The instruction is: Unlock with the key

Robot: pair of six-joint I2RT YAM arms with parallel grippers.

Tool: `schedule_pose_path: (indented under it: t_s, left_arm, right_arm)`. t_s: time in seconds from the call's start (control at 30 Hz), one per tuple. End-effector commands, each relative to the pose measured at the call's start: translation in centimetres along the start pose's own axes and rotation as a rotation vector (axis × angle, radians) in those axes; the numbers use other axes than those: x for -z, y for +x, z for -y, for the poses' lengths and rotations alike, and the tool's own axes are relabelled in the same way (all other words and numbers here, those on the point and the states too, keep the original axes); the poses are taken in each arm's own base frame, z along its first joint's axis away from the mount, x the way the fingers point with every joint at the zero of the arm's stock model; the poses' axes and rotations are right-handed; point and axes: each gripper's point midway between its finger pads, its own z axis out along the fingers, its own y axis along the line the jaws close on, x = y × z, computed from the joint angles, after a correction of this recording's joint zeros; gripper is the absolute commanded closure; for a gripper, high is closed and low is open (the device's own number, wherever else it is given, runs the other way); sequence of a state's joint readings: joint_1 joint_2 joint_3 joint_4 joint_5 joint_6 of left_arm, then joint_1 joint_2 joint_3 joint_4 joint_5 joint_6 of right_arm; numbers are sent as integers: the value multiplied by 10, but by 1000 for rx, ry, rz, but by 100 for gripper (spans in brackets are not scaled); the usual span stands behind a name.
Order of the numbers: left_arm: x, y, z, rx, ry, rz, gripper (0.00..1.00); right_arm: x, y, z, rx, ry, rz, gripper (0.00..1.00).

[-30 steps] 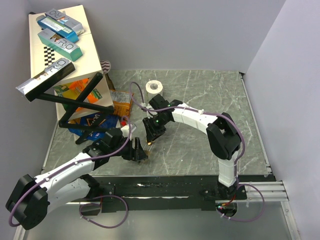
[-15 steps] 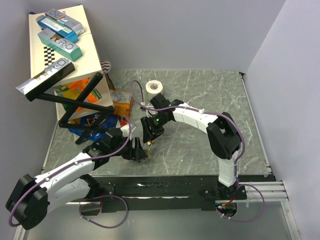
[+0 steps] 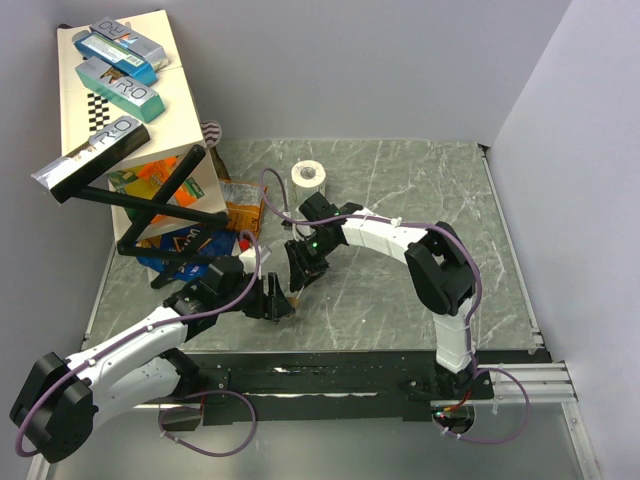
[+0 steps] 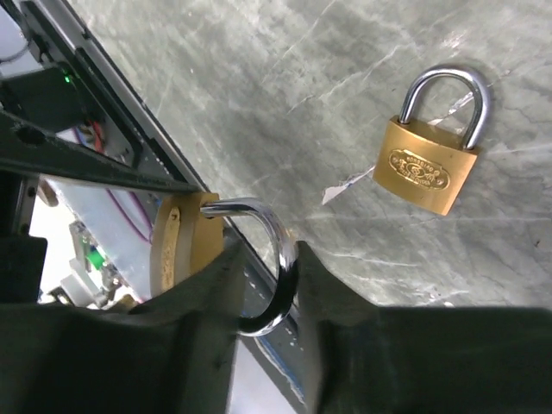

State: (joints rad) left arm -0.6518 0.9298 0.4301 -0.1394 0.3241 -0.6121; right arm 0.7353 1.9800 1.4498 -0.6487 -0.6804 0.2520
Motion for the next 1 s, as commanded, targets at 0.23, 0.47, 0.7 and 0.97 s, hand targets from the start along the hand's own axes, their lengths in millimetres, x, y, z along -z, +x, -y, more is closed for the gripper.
schedule_pose_path:
  t_s: [0.23,0.47,0.7,0.97]
  left_arm:
    - [1,-31,18,-46,52,113,99]
    - [1,-30,16,14,43,121,49]
    - [7,-46,24,33,50,188,4]
    - [-6,-51,35,43,119,172,1]
  right_arm:
    - [13,-11,-17,-68,-99,89,100]
    - [36,-18,-35,-7,-187,193,100]
    - [57,-22,-42,-24,-146,239,100]
    - [73,-28,-44,-42,-89,279,100]
